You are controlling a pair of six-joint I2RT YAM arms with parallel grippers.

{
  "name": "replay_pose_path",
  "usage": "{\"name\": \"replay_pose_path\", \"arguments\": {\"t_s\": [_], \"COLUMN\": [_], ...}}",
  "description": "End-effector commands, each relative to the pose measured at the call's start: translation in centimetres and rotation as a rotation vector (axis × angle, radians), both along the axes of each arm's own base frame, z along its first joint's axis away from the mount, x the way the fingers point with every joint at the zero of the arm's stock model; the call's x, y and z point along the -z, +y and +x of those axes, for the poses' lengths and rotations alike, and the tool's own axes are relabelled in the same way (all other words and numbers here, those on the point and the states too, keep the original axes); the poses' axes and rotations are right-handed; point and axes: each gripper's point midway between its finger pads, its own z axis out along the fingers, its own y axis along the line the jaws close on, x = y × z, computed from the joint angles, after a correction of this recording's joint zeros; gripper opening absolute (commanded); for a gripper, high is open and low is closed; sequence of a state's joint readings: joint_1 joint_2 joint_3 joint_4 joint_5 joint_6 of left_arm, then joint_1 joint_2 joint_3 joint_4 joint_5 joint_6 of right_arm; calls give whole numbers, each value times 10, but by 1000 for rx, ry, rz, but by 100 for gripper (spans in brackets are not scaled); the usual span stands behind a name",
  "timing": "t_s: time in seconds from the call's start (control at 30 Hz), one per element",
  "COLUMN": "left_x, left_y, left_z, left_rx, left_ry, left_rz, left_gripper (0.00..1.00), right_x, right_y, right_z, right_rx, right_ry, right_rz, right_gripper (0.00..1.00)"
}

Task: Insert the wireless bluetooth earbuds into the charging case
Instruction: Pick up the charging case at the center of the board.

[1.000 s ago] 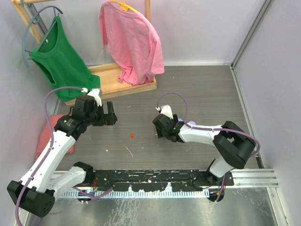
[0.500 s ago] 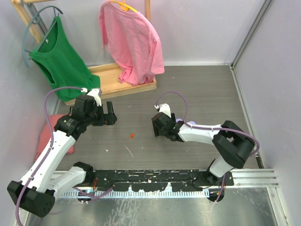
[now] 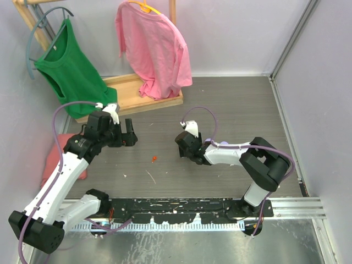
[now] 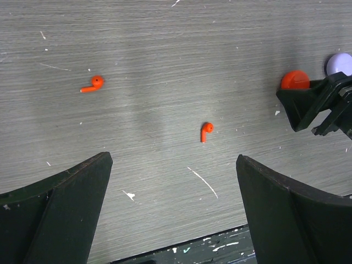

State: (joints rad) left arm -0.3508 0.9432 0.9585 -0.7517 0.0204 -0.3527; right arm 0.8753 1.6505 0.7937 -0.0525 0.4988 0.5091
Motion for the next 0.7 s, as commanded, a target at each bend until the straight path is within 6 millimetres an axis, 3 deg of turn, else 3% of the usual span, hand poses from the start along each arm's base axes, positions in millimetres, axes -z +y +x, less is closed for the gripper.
{"name": "replay_pose_path", "arguments": {"t_s": [0.0, 0.3, 0.67], "left_x": [-7, -4, 4], "left_y": [-7, -40, -92], "left_z": [6, 0, 7], "left_rx": [12, 68, 113], "left_ry": [-27, 63, 151], "left_rz": [-41, -215, -434], "left_gripper": [98, 98, 98], "right_x": [-12, -28, -97], "right_y": [4, 10, 43], "right_z": [14, 10, -6], "right_rx": [54, -24, -261], "right_ry": [-62, -82, -288], "right_rz": [34, 51, 163], "right_gripper": [61, 49, 48]}}
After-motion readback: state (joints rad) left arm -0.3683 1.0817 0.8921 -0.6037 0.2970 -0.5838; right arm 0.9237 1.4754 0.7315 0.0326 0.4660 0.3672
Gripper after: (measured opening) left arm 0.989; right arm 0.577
